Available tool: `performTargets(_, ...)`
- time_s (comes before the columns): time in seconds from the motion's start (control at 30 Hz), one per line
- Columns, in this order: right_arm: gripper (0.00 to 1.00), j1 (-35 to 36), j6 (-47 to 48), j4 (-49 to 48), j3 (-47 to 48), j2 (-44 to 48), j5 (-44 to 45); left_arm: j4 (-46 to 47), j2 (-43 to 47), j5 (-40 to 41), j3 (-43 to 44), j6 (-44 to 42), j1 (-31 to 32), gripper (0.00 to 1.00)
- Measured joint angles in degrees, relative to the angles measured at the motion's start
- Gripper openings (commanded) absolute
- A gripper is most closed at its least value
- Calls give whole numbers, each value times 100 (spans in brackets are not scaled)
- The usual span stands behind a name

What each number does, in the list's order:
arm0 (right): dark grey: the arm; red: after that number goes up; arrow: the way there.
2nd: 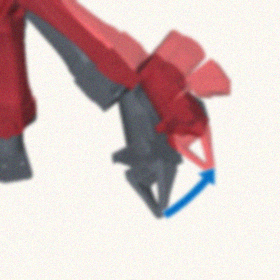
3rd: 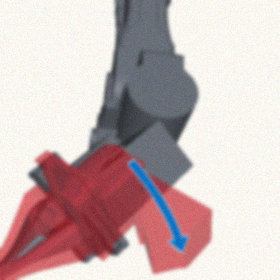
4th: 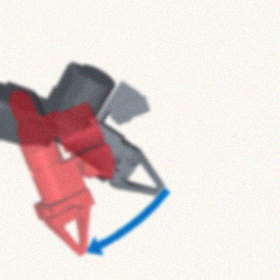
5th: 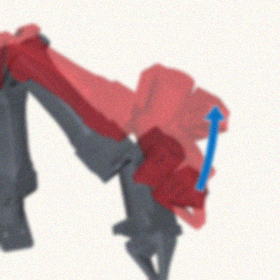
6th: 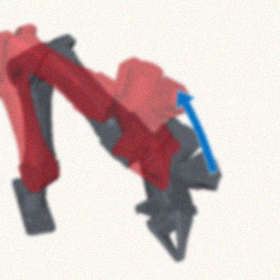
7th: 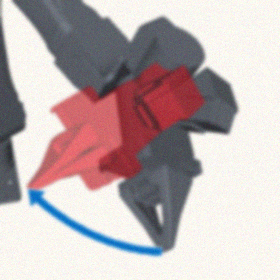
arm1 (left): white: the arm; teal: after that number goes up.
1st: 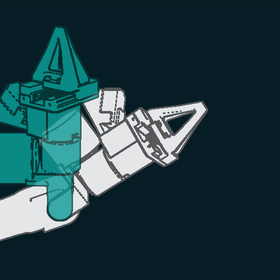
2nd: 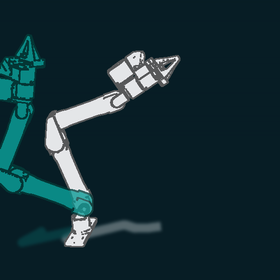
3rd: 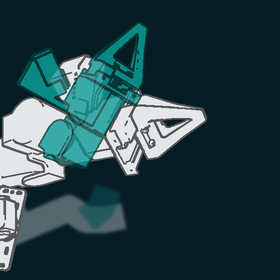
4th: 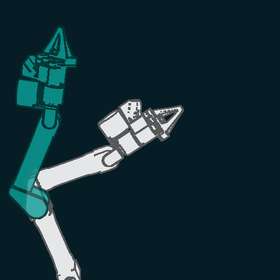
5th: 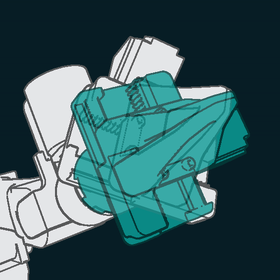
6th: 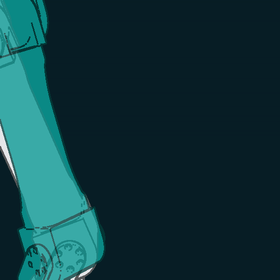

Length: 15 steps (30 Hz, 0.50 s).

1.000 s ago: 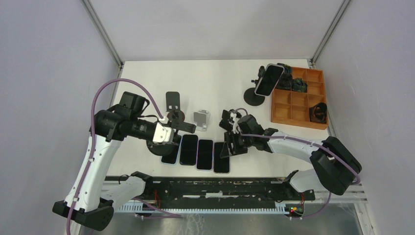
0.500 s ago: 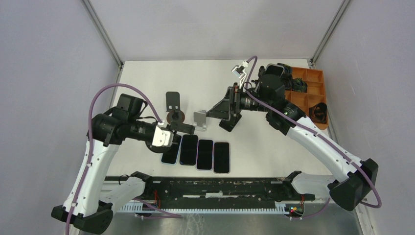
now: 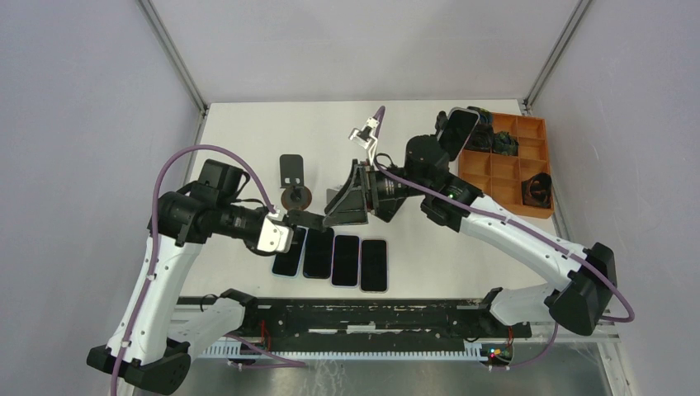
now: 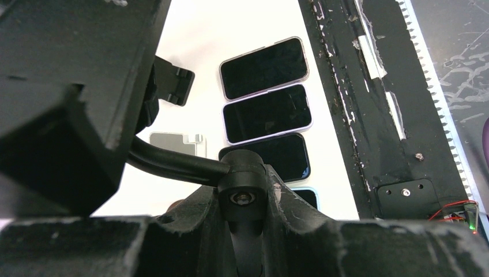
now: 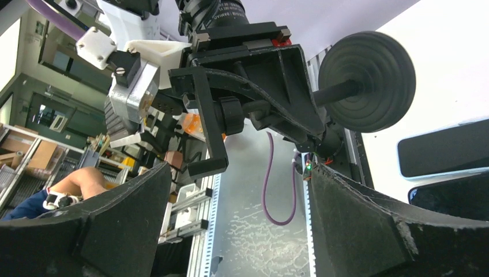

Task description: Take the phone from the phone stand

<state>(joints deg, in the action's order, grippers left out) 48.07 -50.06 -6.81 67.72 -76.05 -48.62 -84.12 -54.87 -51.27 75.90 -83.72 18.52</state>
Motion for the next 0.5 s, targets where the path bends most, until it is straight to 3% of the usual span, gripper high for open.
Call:
performTargets(0.17, 75, 199, 92, 190, 354, -352, -44, -22, 0, 44, -35, -63, -2, 2)
performTargets(0.4, 31, 404, 269, 424, 678, -566, -50, -26, -37, 192, -44, -129, -2, 2)
performTargets(0.5, 18, 407, 297, 505, 704, -564, -92, 9, -50, 221, -46, -90, -7, 2)
